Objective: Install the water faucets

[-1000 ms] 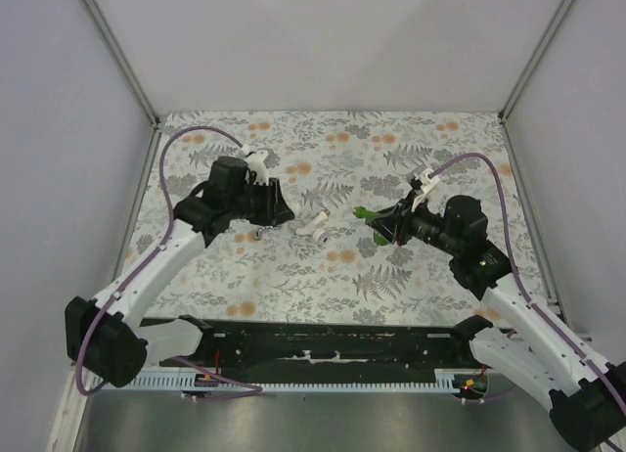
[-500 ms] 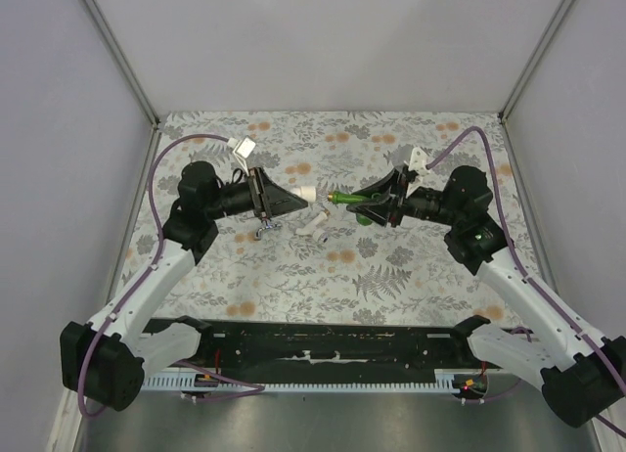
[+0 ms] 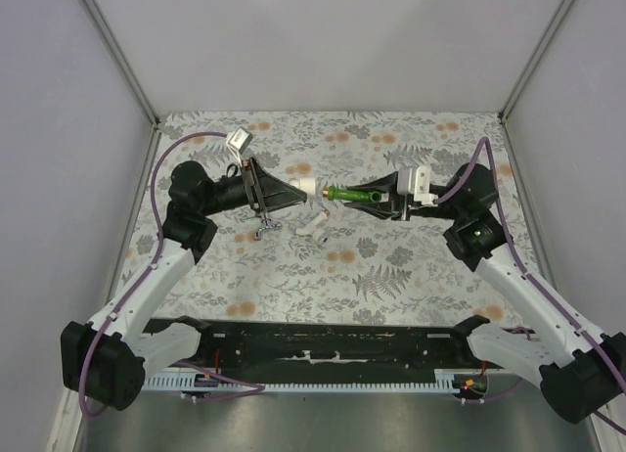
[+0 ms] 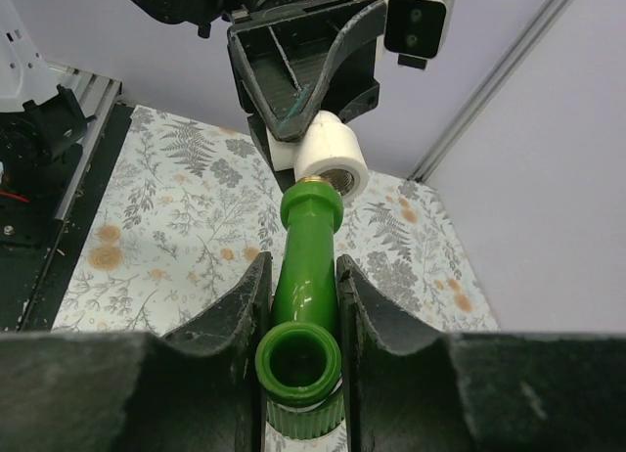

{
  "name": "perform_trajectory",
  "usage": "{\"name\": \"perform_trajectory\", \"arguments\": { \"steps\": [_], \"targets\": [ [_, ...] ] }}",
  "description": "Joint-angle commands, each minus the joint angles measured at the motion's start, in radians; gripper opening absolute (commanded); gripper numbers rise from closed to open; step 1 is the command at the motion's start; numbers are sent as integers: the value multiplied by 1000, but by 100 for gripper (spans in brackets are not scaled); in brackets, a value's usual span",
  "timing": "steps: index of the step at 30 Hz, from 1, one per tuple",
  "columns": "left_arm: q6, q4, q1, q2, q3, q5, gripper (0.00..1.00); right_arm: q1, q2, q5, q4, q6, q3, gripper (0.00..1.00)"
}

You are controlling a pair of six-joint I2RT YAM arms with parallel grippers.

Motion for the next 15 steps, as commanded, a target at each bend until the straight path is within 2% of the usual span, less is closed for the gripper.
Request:
{"name": "perform_trajectory", "arguments": {
  "steps": [1, 7, 15],
  "targets": [
    [-81, 7, 5, -3, 71, 53, 2, 4, 22, -45, 57, -98, 65, 0],
    [-127, 2, 5, -11, 94, 59, 2, 13, 51, -50, 98, -94, 70, 0],
    [-150, 5, 5, -23, 84, 69, 2, 15, 65, -24, 273, -11, 47, 0]
  ]
}}
